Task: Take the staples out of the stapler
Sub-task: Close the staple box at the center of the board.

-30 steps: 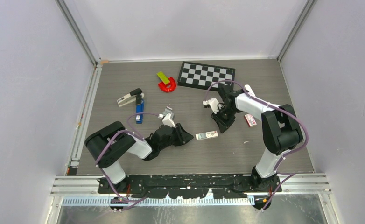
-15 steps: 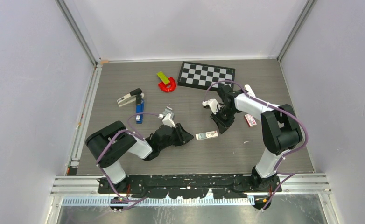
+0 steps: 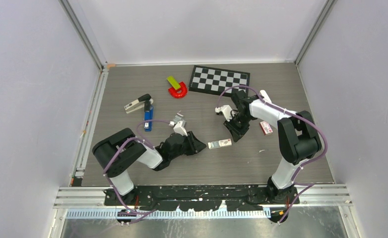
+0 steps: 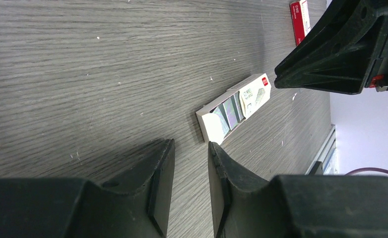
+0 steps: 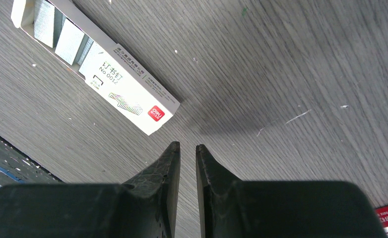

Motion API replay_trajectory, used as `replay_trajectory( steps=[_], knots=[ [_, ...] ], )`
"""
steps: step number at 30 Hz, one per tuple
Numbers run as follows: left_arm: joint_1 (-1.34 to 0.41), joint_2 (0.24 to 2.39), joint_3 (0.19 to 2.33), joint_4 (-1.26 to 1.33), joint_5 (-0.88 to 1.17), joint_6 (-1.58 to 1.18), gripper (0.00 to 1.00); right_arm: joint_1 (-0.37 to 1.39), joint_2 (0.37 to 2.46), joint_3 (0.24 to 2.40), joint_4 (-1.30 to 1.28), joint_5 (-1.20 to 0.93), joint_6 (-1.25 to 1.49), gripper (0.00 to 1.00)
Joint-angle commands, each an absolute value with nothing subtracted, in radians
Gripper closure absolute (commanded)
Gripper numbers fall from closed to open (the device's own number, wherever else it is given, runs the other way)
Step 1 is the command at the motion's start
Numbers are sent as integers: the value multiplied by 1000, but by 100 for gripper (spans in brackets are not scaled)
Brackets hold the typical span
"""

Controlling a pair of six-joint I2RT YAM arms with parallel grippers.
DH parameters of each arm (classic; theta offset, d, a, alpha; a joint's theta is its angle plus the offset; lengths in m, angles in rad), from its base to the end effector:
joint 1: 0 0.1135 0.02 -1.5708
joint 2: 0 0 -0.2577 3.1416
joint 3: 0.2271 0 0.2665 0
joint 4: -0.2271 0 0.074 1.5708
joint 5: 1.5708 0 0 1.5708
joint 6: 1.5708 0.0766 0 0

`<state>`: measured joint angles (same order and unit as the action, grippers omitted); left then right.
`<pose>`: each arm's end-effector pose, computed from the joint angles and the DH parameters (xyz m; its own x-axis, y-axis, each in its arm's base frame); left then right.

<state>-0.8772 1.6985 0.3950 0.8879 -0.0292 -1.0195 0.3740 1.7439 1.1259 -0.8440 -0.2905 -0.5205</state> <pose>0.2044 -0.2423 0.0737 -0.7754 -0.3992 -0.4892 0.1738 0.6099 -0.7732 0.2962 0.1398 0.1193 -0.6144 -0.7530 -0.2358 -0.7890 0.5833 0.1930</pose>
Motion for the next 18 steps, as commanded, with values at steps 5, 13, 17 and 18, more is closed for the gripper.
replay_trajectory(
  steps=[5,13,17,18],
  knots=[
    [-885,1732,432,933,-17,-1023,69,389,1757,1157,-849,-299,-519,76],
    [-889,1764,465,935,-7,-1028,71,390,1769,1158,-846,-275,-513,76],
    [-894,1777,474,936,-5,-1030,74,390,1775,1158,-847,-278,-511,77],
    [-896,1780,474,938,-5,-1032,75,390,1776,1159,-847,-279,-510,76]
  ],
)
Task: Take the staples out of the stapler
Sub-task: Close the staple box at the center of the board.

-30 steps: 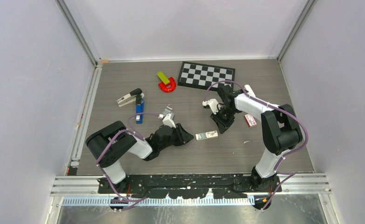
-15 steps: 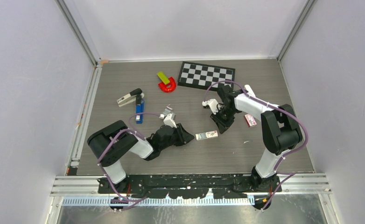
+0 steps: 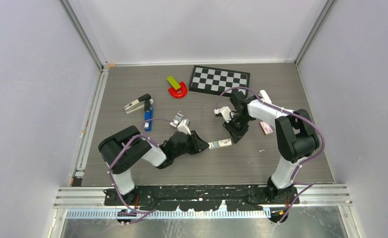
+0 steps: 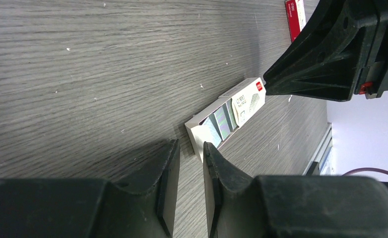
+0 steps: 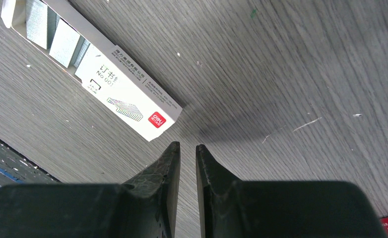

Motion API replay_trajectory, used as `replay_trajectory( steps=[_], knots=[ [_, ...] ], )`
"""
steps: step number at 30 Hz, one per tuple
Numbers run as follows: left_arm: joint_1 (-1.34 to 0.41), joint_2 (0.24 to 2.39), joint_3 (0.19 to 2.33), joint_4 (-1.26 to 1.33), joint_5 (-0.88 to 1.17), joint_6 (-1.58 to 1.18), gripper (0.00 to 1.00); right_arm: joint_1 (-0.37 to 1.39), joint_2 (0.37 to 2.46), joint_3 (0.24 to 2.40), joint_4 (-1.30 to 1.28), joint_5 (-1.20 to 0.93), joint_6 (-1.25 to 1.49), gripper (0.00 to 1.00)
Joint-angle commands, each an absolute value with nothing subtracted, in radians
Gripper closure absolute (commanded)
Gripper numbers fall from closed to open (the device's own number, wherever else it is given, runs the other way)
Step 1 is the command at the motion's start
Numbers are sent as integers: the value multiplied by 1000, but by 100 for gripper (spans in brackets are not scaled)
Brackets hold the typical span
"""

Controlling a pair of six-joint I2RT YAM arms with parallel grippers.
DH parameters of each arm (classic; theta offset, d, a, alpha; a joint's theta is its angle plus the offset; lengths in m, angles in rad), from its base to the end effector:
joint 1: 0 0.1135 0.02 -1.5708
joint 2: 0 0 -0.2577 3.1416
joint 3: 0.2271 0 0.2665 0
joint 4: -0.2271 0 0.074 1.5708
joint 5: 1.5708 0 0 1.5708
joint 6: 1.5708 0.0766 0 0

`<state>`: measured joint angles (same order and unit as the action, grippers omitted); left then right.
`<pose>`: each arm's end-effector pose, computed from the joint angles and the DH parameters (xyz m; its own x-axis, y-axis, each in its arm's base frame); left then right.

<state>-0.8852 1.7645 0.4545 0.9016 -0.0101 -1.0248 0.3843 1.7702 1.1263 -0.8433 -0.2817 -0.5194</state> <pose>0.2113 -0.2571 0.0712 -0.7870 -0.3876 -0.4800 0.1840 0.5952 -0.7822 0.2952 0.1424 0.1111 -0.6126 -0.7620 -0.2100 -0.7899 0.5801 0.1990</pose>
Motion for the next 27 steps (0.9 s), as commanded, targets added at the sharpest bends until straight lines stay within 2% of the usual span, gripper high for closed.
replay_trajectory(
  steps=[1,12,27],
  knots=[
    [-896,1783,475,941,-5,-1032,75,392,1777,1158,-846,-280,-508,77],
    [-907,1804,490,946,-5,-1037,83,416,1798,1158,-826,-272,-482,77],
    [-911,1821,503,952,28,-1042,87,445,1806,1155,-802,-250,-467,77]
  ],
)
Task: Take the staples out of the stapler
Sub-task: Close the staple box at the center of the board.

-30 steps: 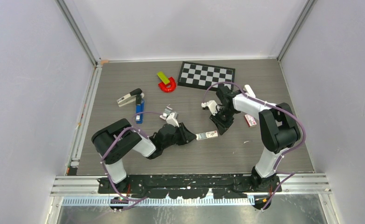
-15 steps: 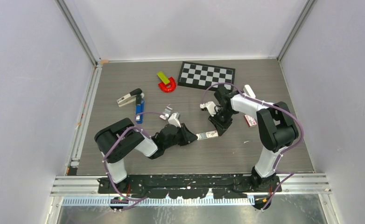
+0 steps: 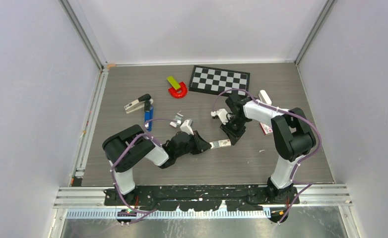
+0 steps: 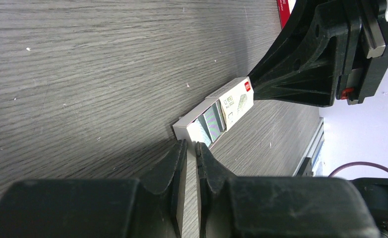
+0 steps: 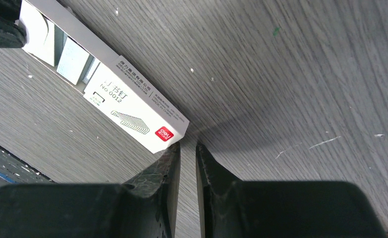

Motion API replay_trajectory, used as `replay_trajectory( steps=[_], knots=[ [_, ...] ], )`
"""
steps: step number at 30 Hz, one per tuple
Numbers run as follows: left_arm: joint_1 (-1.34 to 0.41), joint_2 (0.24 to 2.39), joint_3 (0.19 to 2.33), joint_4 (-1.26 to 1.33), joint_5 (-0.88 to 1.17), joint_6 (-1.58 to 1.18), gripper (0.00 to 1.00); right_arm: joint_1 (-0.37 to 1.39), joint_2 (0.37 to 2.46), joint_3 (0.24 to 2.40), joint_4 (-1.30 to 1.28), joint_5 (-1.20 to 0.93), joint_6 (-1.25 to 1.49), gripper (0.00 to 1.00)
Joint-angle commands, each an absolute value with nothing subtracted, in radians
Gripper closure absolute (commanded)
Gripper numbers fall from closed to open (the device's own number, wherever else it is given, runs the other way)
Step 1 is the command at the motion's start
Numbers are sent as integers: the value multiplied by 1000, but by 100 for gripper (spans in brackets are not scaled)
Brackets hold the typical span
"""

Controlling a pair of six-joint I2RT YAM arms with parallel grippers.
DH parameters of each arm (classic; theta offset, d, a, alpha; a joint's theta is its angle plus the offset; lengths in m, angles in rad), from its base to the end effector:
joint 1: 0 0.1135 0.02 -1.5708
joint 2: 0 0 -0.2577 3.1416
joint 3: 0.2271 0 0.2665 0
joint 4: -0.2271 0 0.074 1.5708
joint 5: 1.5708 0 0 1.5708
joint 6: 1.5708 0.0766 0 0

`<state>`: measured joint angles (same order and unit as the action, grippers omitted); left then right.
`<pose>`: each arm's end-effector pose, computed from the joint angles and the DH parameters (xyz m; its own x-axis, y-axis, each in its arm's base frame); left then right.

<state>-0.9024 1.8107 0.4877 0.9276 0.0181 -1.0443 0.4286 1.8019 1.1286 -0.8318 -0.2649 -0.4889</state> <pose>0.2109 -0.2693 0.0688 -0.8073 -0.3725 -0.4577 0.1931 0.5661 -0.8014 0.2910 0.1550 0.1017 -0.6056 -0.7750 -0.1807 -0.7942 0.5739 0.1998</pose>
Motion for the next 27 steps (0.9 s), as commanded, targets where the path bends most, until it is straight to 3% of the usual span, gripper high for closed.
replay_trajectory(
  steps=[1,27],
  knots=[
    [-911,1821,504,951,28,-1043,87,446,1806,1154,-797,-243,-462,77],
    [-923,1841,523,951,31,-1054,88,529,1821,1152,-780,-263,-457,76]
  ],
)
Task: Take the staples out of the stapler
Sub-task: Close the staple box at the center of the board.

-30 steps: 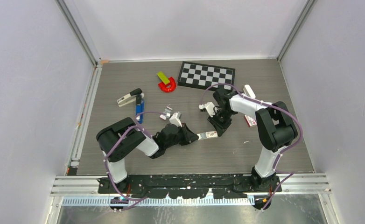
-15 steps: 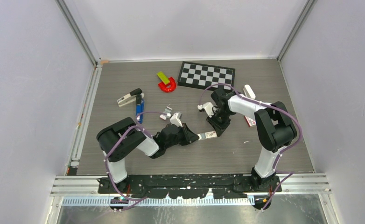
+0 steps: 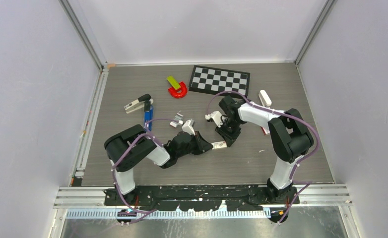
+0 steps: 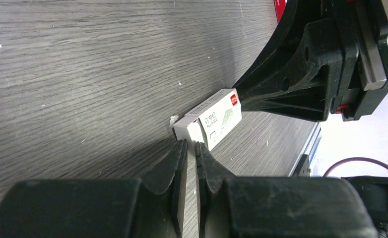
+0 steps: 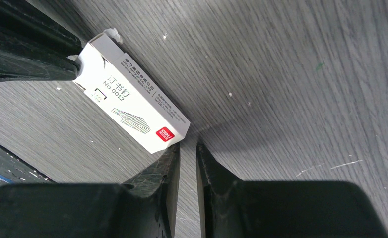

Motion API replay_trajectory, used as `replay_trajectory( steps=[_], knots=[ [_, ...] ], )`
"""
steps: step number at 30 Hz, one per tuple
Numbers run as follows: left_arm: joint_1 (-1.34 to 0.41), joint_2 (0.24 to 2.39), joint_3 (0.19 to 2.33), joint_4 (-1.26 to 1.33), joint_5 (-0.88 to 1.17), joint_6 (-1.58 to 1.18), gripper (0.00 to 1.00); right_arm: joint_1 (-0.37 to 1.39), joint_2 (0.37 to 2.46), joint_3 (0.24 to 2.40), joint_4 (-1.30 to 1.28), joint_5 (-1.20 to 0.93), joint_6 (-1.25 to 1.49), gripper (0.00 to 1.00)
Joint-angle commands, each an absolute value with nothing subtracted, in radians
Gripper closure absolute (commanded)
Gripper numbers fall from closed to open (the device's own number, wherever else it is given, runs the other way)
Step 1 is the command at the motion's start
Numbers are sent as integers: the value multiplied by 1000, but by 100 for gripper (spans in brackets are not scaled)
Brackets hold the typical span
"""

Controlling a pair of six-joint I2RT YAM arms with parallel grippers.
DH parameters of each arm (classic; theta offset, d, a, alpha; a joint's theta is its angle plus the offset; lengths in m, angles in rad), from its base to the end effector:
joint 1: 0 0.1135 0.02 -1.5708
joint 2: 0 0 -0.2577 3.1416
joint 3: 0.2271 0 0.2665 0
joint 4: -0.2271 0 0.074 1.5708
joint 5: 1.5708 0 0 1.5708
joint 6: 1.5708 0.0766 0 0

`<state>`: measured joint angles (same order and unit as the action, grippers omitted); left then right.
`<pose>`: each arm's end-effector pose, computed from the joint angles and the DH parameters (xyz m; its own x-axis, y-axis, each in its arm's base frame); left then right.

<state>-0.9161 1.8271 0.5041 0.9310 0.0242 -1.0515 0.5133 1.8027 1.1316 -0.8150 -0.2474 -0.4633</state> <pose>0.2094 -0.2759 0.0682 -0.8157 -0.3627 -0.4506 0.1983 0.5564 -0.8069 0.2804 0.1796 0.1021 -0.5557 -0.8106 -0.1847 -0.8300 0.5278 0.1805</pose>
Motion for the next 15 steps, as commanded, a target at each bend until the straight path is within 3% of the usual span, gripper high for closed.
replay_trajectory(
  steps=[1,15],
  knots=[
    [-924,1842,523,951,31,-1053,88,530,1821,1151,-780,-262,-456,76],
    [-927,1831,524,951,31,-1054,87,545,1833,1159,-777,-228,-450,72]
  ],
)
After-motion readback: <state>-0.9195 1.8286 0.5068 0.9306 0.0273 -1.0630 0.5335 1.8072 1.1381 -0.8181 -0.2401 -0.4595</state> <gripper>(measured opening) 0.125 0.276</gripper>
